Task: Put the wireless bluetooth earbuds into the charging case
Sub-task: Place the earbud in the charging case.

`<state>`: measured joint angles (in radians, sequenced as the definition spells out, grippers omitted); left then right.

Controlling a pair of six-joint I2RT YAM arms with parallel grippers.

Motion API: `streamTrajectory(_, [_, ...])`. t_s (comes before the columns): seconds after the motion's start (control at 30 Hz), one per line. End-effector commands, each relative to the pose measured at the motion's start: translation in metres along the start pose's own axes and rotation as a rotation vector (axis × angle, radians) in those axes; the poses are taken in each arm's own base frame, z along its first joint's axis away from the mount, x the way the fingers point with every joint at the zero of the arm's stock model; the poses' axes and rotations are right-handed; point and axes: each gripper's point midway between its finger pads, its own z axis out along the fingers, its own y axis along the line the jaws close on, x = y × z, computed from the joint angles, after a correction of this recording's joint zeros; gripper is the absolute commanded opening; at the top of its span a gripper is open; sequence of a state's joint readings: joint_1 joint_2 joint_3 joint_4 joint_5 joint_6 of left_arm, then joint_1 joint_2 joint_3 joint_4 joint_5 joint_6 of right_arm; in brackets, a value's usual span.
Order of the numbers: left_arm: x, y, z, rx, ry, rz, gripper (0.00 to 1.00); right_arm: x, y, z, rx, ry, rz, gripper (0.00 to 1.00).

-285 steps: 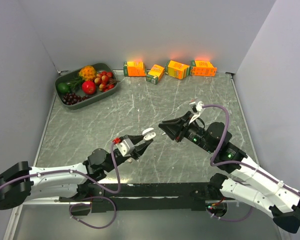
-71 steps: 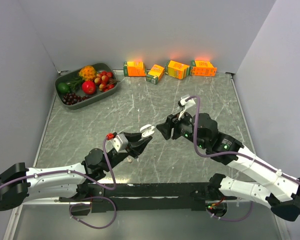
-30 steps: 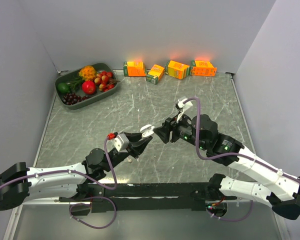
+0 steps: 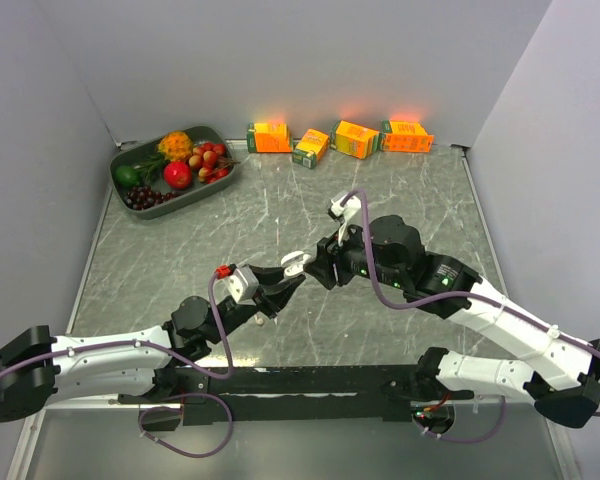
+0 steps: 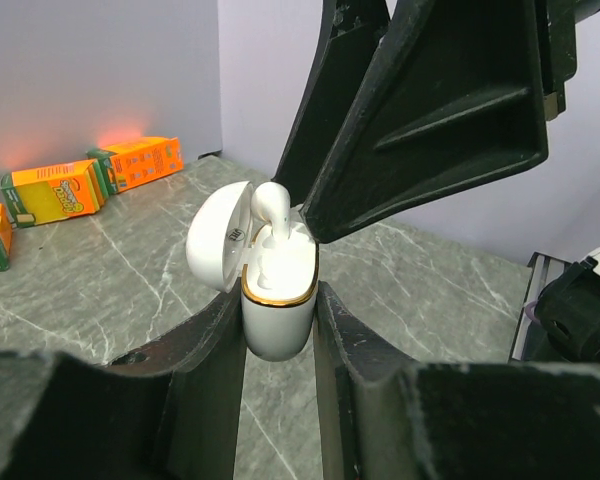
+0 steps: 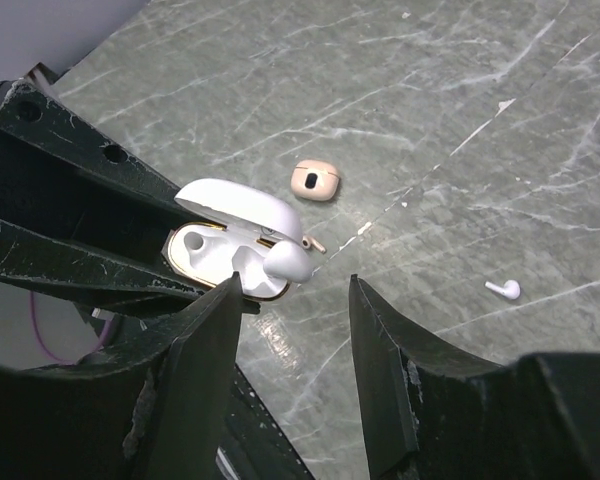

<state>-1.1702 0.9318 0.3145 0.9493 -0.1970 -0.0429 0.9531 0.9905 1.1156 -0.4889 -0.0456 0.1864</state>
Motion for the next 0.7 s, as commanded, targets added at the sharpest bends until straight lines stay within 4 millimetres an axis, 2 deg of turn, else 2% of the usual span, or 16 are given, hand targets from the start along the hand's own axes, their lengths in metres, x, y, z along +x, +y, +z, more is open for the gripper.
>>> streamTrajectory(0.0, [-0.027,-0.007,0.006,0.026,-0.072,-0.028,0.01,-0.023,0.006,-0.007,-0.014,-0.054,-0.021,0.53])
streamTrajectory(0.4, [-0.025,0.001,0.007,-0.016,-0.062,-0.016,0.01,-0.026,0.02,-0.009,-0.088,-0.069,0.031,0.54])
streamTrajectory(0.63, [-0.025,0.005,0.002,-0.04,-0.057,-0.045,0.01,-0.047,0.005,-0.034,-0.002,-0.211,0.074,0.64])
streamTrajectory(0.67, [-0.025,0.006,0.001,-0.046,-0.058,-0.05,0.01,-0.047,-0.004,-0.035,0.045,-0.228,0.084,0.67])
